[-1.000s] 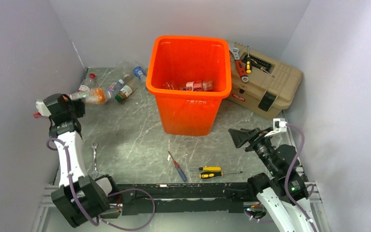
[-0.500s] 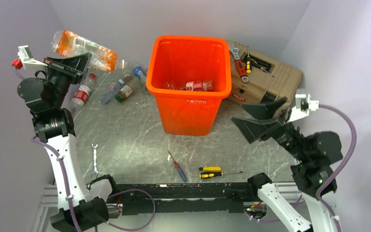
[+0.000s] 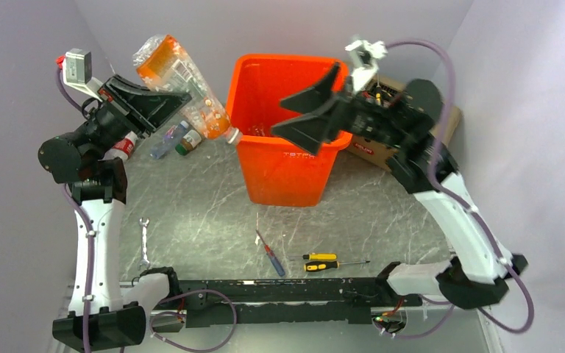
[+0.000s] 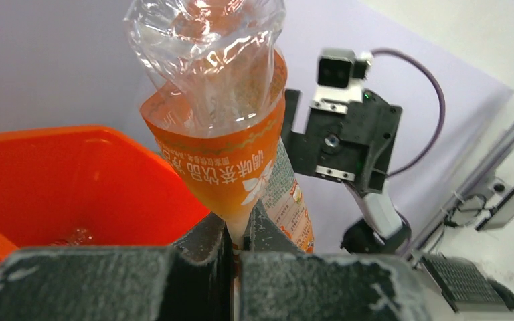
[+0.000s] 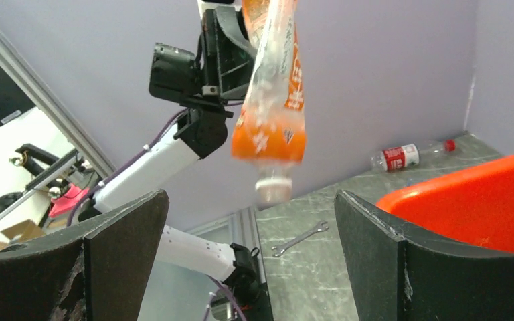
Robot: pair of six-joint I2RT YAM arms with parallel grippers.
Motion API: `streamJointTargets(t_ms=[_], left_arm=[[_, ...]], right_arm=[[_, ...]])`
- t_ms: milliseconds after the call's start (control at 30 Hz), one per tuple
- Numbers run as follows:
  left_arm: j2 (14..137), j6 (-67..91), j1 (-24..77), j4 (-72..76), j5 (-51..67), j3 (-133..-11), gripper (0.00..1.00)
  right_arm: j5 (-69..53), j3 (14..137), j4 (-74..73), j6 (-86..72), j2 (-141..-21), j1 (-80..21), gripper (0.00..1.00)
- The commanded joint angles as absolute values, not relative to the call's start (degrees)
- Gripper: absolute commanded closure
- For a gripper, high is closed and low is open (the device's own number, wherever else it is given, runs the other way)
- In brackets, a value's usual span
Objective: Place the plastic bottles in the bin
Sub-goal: Place the plastic bottle in the trash bin.
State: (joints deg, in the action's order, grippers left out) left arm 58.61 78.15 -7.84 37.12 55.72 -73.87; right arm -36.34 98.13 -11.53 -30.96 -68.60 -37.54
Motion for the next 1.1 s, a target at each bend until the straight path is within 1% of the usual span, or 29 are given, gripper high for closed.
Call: streamJointTargets(t_ms=[0,100,233,333,400,533,633,800,967,1067], left_arm=[[57.0,77.0,-5.7,40.2,60.2,-74.6,1.0],[55.8,74.4,-4.0,36.9,59.9,-73.6,1.0],[55.2,73.7,-2.9,36.0,60.5,-73.0,1.0],[54.2,71.1,-2.0,33.0,60.8,-73.0,1.0],[53.7,69.7,-1.6,31.4,60.8,-72.7,1.0],[53.8,69.1,-0.9,30.4,61.9,-72.1,1.0],[54.2,70.3,-0.4,31.8,64.2,-71.6,1.0],[53.4,66.0,1.5,26.4,64.7,-72.0,1.0],[54.2,67.3,2.5,27.3,65.8,-72.0,1.0],[53.7,65.2,2.9,24.7,65.4,-72.0,1.0]], right_arm=[[-30.5,107.7,-14.3,-25.8,-75.6,-43.0,0.0],[-27.5,111.2,-12.0,-25.3,-79.9,-45.5,0.0],[-25.1,121.5,-15.2,-24.0,-88.0,-48.0,0.0],[-23.1,121.7,-11.5,-24.3,-89.0,-49.0,0.01],[-23.0,123.2,-10.0,-24.7,-90.2,-49.1,0.03],[-25.3,136.0,-15.9,-25.0,-97.6,-49.3,0.06],[-27.5,134.9,-15.2,-25.5,-97.9,-49.3,0.06],[-31.0,137.5,-19.8,-26.1,-100.1,-49.4,0.07],[-34.9,137.6,-19.2,-28.2,-100.9,-49.4,0.15],[-35.6,139.0,-20.5,-29.6,-101.9,-49.5,0.26]])
